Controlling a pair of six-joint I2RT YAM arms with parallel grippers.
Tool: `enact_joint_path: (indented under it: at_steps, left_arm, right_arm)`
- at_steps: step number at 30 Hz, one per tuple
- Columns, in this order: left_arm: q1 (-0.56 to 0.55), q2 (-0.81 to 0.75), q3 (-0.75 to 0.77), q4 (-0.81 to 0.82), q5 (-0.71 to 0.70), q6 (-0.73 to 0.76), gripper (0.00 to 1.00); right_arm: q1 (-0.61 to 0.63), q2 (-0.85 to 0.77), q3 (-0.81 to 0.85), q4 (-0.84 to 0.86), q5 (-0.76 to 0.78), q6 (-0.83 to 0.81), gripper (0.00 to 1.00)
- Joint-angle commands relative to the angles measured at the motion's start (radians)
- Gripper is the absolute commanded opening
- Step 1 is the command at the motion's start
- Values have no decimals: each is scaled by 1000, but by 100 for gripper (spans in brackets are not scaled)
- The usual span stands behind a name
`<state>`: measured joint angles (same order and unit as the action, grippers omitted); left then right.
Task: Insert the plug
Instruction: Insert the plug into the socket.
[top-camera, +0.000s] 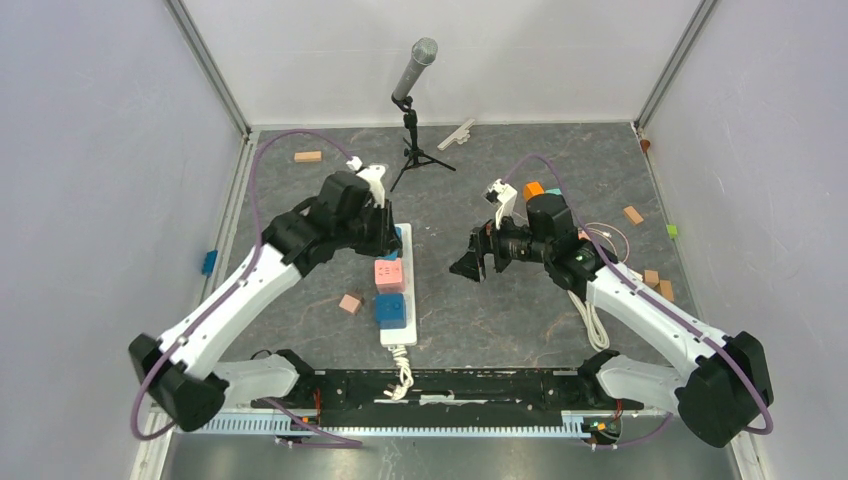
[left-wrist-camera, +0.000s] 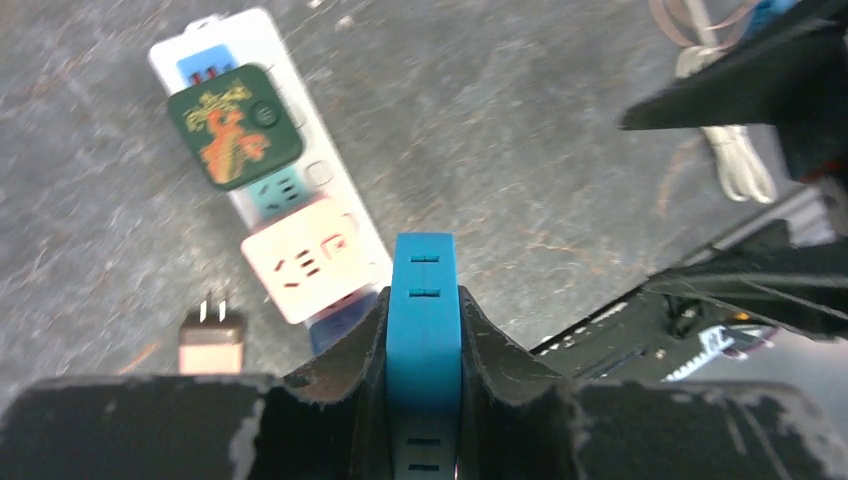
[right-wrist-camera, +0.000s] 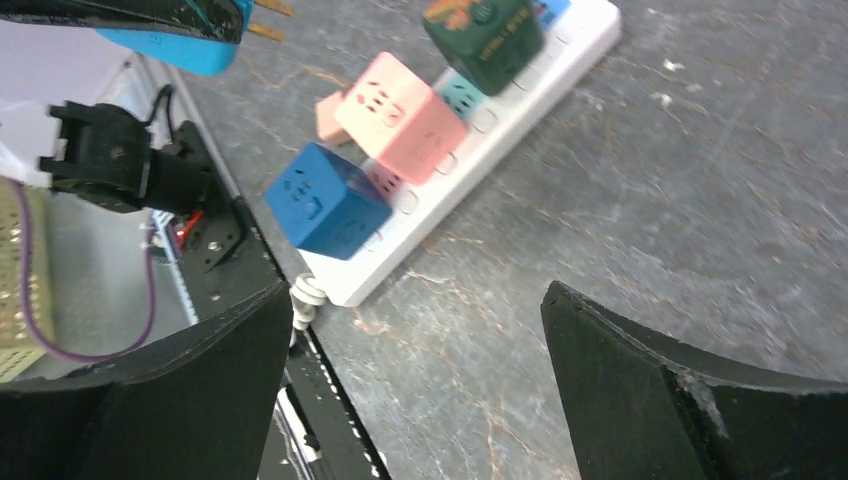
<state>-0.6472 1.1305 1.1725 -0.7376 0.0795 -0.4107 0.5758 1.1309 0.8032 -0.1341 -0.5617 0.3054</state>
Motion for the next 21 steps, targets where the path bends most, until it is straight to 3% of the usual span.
enact_joint_path:
  at_steps: [1,5,13,21]
  left_arm:
    - [3,128,126,-198,-149,-57,2]
    - [3,194,150,-204,-171,-71,2]
    - [15,317,156,-261,-178,-257,2]
    - [47,379,139,-290,-178,-307,2]
  right_arm:
    - [-5,0,-6,-93,154,-43,98]
    - [-10,0,-18,-118,191,-53,98]
    - [-11,6,-39,-137,225,-59,98]
    - [-11,11,-44,-142,218,-62,98]
